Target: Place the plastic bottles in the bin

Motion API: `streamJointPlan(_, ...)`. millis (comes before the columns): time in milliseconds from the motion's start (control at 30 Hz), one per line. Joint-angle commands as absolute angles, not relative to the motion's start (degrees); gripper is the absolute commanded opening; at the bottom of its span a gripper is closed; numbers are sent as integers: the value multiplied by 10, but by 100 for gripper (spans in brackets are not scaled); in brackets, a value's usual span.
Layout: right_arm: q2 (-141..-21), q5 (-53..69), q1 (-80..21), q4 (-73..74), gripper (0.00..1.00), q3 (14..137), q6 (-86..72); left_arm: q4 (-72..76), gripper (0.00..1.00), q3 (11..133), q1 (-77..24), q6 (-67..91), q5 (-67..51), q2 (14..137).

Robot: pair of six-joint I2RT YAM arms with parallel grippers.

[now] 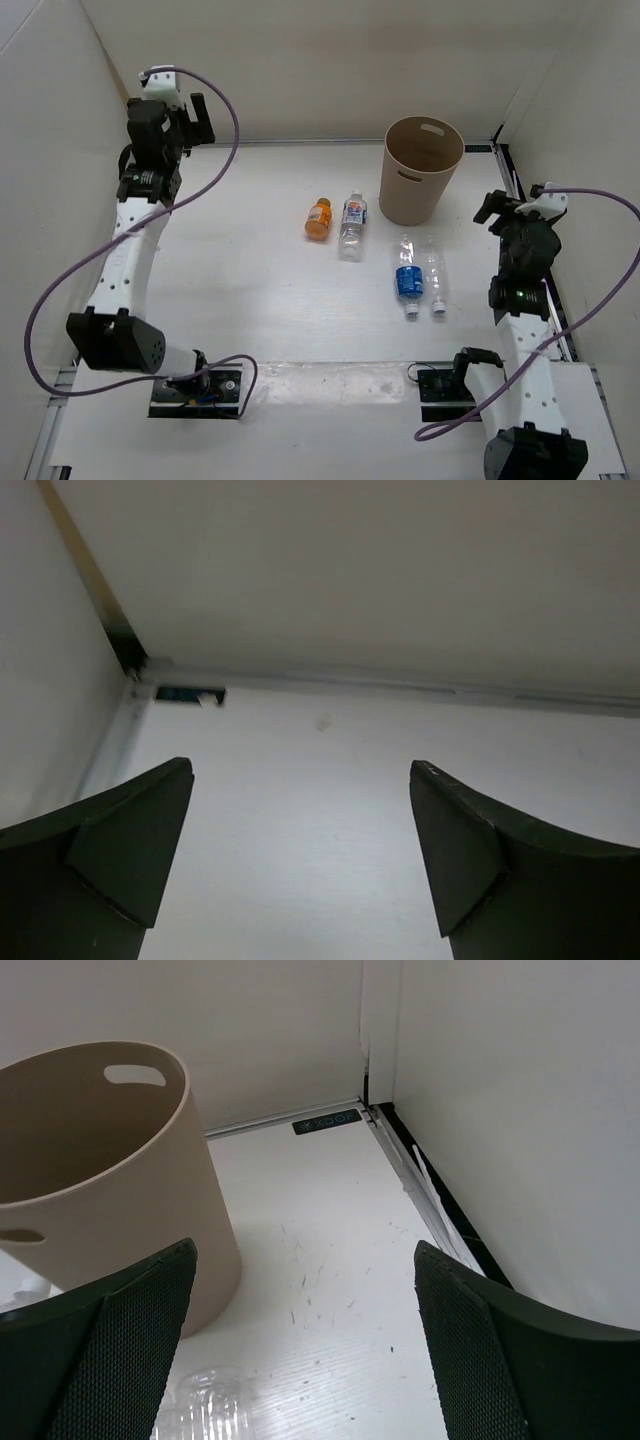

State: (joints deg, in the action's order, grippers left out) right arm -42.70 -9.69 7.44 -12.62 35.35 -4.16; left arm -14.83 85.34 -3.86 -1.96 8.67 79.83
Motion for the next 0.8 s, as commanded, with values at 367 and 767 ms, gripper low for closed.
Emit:
streamJointPlan(367,-356,-70,116,-28,90,349,-34,-459,100,1059,-102,173,-177,1094)
streamJointPlan(767,-359,-54,156,-5,90,346,-30,-459,100,1180,-192,221,-252,1263)
